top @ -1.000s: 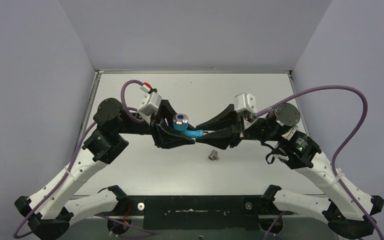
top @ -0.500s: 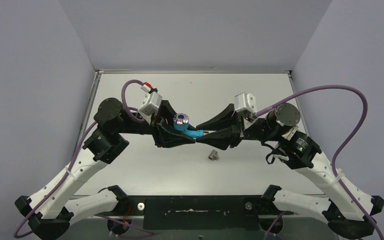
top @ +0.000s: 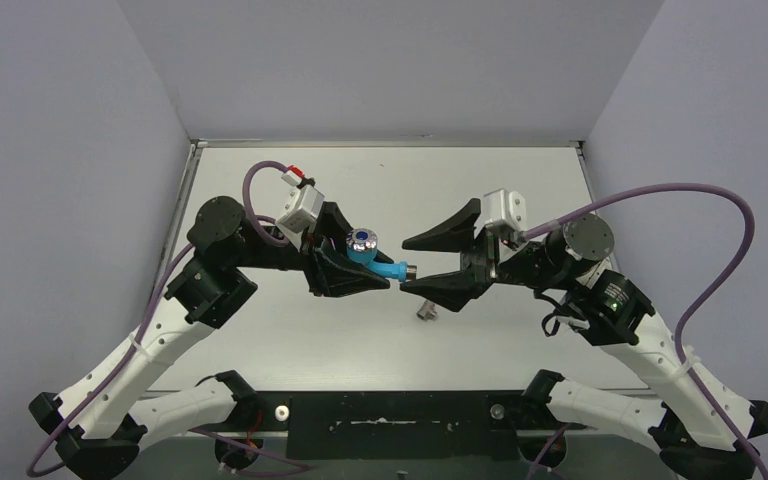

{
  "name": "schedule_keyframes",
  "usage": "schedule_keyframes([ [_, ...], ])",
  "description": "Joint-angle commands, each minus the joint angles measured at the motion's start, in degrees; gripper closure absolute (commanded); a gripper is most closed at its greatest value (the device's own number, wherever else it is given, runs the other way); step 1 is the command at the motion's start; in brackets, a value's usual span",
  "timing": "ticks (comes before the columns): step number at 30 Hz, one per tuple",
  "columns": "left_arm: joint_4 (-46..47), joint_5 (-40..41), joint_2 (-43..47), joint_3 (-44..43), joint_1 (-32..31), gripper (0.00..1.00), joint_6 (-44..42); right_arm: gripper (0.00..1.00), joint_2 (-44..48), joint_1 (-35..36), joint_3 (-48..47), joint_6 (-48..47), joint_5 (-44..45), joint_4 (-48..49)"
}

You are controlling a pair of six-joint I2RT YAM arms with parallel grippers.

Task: Install the water faucets
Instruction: Adjust the water faucet.

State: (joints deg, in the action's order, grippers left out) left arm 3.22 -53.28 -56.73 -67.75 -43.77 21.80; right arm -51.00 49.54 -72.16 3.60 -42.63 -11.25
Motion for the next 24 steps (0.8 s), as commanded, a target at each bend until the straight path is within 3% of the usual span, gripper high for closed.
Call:
schedule_keyframes([
  [1, 3.0, -0.8, 1.3, -1.7, 0.0, 1.00, -0.5, 0.44, -0.6, 0.0, 0.1, -0.2, -0.2, 1.0],
  [8, 3.3, -0.6, 1.4, -1.8, -0.1, 1.00, -0.2, 0.44, -1.3, 0.0, 0.3, -0.2, -0.7, 0.9],
  [10, 3.3, -0.4, 1.5, -1.8, -0.1, 1.00, -0.2, 0.49, -1.5, 0.0, 0.4, -0.2, -0.9, 0.9],
  [20, 2.6, 0.3, 1.4, -1.1, -0.1, 1.00, -0.6, 1.00, -0.9, 0.0, 0.9, 1.0, 0.1, 2.5],
  [24, 3.1, 1.0, 1.6, -0.5, 0.0, 0.76, -0.4, 1.00, -0.1, 0.0, 2.2, 3.3, 0.8, 6.4],
])
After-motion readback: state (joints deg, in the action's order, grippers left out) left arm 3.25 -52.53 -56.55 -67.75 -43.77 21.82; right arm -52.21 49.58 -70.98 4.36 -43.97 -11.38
